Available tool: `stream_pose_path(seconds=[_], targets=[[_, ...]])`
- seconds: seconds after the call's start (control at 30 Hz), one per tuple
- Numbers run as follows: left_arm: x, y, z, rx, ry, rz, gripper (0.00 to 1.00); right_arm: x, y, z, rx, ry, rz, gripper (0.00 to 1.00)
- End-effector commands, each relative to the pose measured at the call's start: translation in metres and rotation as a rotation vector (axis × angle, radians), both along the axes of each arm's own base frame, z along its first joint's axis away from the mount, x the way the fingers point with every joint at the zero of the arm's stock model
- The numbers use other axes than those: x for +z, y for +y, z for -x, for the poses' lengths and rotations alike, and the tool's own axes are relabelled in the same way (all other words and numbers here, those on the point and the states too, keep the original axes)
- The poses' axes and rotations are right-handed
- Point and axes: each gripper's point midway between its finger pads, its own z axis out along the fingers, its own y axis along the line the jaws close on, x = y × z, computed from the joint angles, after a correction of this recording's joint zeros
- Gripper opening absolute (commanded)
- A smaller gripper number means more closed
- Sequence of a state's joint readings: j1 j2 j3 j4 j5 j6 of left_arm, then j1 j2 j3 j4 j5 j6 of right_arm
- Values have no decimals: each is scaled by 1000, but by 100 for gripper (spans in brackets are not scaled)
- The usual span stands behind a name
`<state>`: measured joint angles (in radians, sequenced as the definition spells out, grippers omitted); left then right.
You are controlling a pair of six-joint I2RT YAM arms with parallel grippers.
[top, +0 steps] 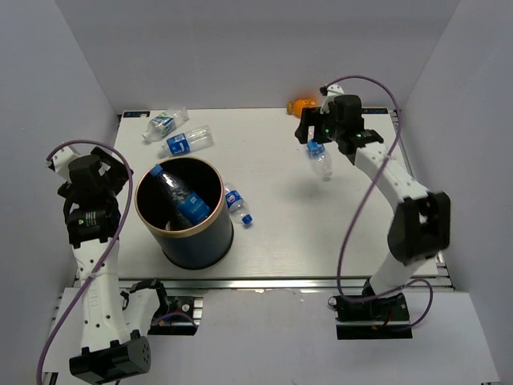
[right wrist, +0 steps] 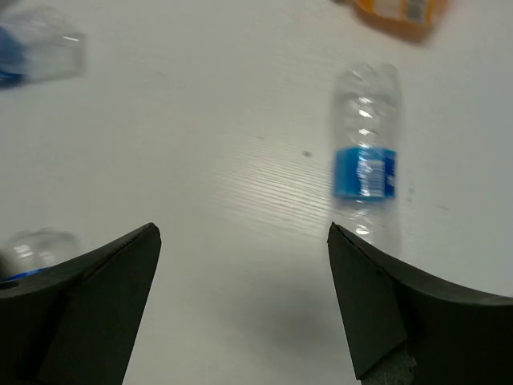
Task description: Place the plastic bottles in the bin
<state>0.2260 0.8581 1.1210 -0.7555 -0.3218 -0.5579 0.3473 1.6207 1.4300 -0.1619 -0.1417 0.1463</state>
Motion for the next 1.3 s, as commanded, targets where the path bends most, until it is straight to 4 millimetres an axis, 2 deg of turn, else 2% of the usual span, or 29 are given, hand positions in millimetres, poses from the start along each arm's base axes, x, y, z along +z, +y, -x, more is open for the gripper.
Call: stream_pose_path(seconds=[0.0, 0.03, 0.07, 0.1, 0.17, 0.23, 0.27, 0.3, 0.37, 0.43, 0.47, 0.5, 0.53, 0.57, 0.63, 0.67, 0.7, 0.73, 0.77, 0.87, 0.9, 0.93, 0.97, 1.07, 1.13, 1.17, 1.2, 1.27], targets=[[5, 2, 2, 6, -17, -12, 98, -65, -47, -40, -148, 128, 157, 89], [4, 3, 2, 10, -14, -14, 98, -78, -52, -48, -157, 149, 188, 89], [3, 5, 4, 24, -9, -19, 98, -96, -61, -67, -194, 161, 248, 89], [4, 7, 4, 31, -6, -24, 98, -105, -66, -75, -199, 174, 267, 89], [3, 10, 6, 49, 1, -31, 98, -136, -64, -89, -171, 223, 293, 89], [2, 12, 8, 65, 4, -37, 98, -158, -70, -95, -195, 267, 329, 90], [2, 12, 7, 68, 5, -35, 98, -180, -78, -98, -230, 304, 374, 89], [2, 11, 7, 62, 2, -32, 98, -180, -80, -104, -243, 301, 383, 89], [1, 12, 6, 63, 3, -31, 98, -192, -81, -104, -243, 324, 394, 84], [2, 13, 6, 74, -1, -30, 98, -190, -76, -99, -215, 332, 377, 63], [2, 14, 6, 78, 0, -32, 98, -163, -63, -97, -164, 288, 315, 51], [2, 14, 7, 83, 2, -33, 98, -155, -56, -89, -131, 277, 289, 38], [3, 16, 8, 93, 1, -36, 98, -134, -46, -83, -90, 246, 244, 36], [3, 15, 7, 91, -1, -33, 98, -77, -29, -74, -28, 145, 163, 36], [3, 13, 5, 78, -8, -26, 98, -30, 6, -44, 92, 71, 66, 40], [2, 12, 4, 74, -8, -21, 98, 23, 27, -16, 204, -14, -17, 40], [1, 11, 3, 70, -14, -15, 98, 50, 57, 8, 298, -74, -65, 42], [-2, 11, 3, 70, -10, -11, 98, 67, 76, 30, 368, -100, -102, 44], [-3, 10, 2, 66, -13, -5, 98, 98, 108, 72, 491, -160, -139, 44], [-10, 8, 2, 59, -2, 6, 98, 132, 156, 139, 682, -218, -229, 47], [-11, 7, 2, 58, 0, 12, 98, 139, 180, 171, 769, -219, -270, 47], [-11, 7, 2, 56, 3, 13, 98, 156, 191, 186, 815, -266, -320, 46], [-11, 6, 2, 52, 3, 15, 98, 164, 207, 207, 856, -256, -371, 46], [-8, 4, 4, 45, -1, 17, 98, 184, 238, 231, 876, -324, -423, 44], [-6, 3, 5, 40, -3, 17, 98, 180, 258, 240, 918, -314, -429, 45], [-5, 3, 6, 37, -6, 16, 98, 180, 267, 252, 962, -309, -440, 46], [-3, 2, 6, 35, -8, 16, 98, 187, 273, 258, 983, -314, -456, 47], [-1, 1, 8, 29, -14, 16, 98, 177, 291, 263, 1006, -292, -466, 49]])
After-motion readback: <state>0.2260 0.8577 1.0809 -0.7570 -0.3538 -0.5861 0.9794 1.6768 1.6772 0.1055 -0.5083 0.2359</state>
